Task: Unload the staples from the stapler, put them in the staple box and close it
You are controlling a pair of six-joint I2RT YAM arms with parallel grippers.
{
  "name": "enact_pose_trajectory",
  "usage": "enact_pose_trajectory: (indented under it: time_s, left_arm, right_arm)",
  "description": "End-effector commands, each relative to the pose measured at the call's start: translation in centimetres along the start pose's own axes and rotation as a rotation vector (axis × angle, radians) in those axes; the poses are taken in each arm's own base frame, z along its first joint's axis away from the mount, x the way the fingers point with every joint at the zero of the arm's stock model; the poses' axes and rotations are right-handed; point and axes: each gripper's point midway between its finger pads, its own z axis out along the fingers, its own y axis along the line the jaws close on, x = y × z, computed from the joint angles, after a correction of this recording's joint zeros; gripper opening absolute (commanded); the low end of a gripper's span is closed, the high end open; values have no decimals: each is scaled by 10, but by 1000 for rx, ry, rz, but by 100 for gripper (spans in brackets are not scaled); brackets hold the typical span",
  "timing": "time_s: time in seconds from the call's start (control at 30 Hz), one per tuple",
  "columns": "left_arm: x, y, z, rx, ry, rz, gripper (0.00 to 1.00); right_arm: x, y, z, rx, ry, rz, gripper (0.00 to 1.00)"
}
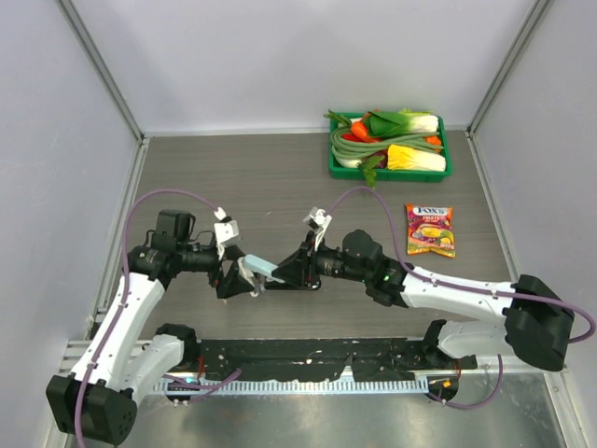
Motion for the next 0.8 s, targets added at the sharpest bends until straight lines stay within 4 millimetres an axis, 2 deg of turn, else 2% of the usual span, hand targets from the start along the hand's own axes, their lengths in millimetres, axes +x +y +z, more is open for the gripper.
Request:
enact_pose_trajectory:
  time_s: [0.0,0.13,0.2,0.33,0.37,0.43,0.47,0.63,0.77]
  left_arm:
    - [-33,2,-3,14,-97,-21,93]
    - [-57,2,-8,30,-170,-61,93]
    - [-75,-5,-13,72,-226,-116,93]
    - [-93,-23,-19,198,-282,-199,93]
    - [-91,-26,-19,227,-283,-258,93]
    - [-95,-25,-19,250,-312,-253,94]
    - [-89,-23,-16,252,-312,-280,95]
    - [-92,-14,-12,235,-352,-288,97]
    - [-89,-13,-11,216,-348,-276,97]
  right_arm:
    - [-43,19,-12,-19,-121,-50,1]
    - [-40,13,-26,28,-115,-56,1]
    - [-39,7,-29,59,-112,-65,1]
    - [-50,5,-38,90,-151,-78,1]
    - [-58,6,-41,92,-174,-84,1]
    - [-66,9,-43,86,-191,-88,1]
    - [-72,14,-44,66,-203,-89,1]
    - [-98,32,-49,14,-277,-66,1]
    - [-110,38,-55,-15,-335,-30,1]
